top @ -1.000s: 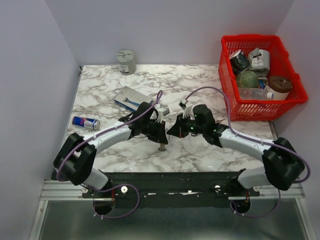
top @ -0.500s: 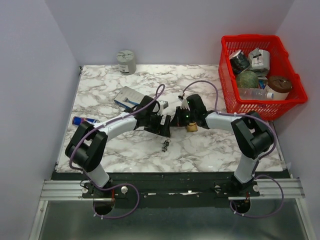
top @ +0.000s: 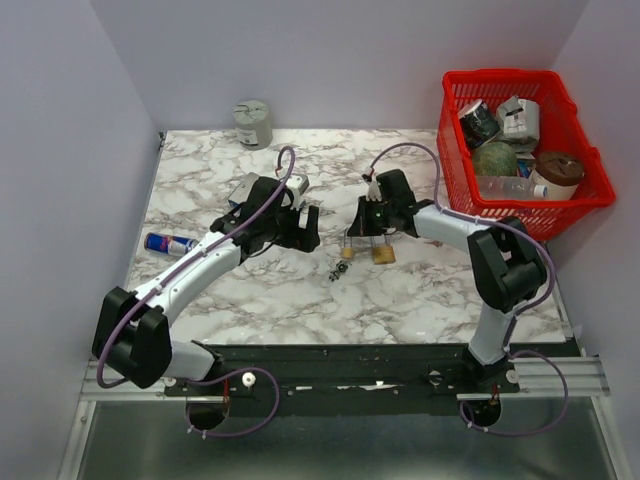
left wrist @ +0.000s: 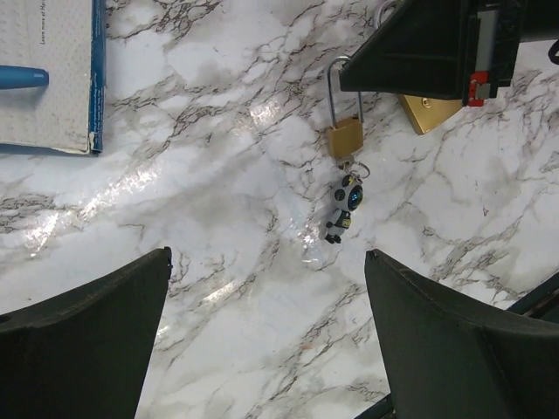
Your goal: Unlock with the key
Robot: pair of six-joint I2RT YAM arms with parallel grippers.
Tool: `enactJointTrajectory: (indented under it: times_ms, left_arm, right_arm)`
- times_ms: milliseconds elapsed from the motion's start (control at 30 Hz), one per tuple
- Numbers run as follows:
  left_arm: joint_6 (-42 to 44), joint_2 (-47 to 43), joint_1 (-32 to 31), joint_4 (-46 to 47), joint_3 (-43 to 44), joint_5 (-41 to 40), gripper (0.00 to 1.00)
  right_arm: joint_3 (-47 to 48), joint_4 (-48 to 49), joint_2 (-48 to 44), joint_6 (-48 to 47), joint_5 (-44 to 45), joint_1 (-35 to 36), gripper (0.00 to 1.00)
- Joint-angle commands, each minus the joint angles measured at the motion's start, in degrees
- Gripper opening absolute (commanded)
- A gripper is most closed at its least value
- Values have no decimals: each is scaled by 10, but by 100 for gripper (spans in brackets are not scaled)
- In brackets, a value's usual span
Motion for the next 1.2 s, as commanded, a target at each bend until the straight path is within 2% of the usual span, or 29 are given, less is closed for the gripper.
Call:
enactJointTrajectory:
  times_ms: [0, 167, 333, 633, 833, 967, 1167]
  left_arm:
    - [3, -19, 0, 4, 4, -7, 99]
    - [-2, -33, 0, 4, 2, 8, 99]
    - [-9, -41, 0, 6, 1, 23, 99]
    - [-13, -63, 0, 7, -3, 25, 99]
    - [-14, -63, 0, 7, -3, 30, 99]
    - [-14, -70, 0, 7, -3, 20, 99]
    - [-11, -70, 0, 6, -4, 16, 99]
  right_arm:
    - [1, -68, -70, -18, 26, -3, 1]
    - [-25, -83, -155, -7, 41, -3, 1]
    - [-47, -70, -187, 5, 20, -2, 1]
    - [-28, 11, -111, 29, -76, 18, 1]
    - [26, 32, -71, 44, -121, 66, 1]
    - [25, 110, -53, 83, -185, 74, 1]
    - [50, 102, -24, 54, -179, 69, 1]
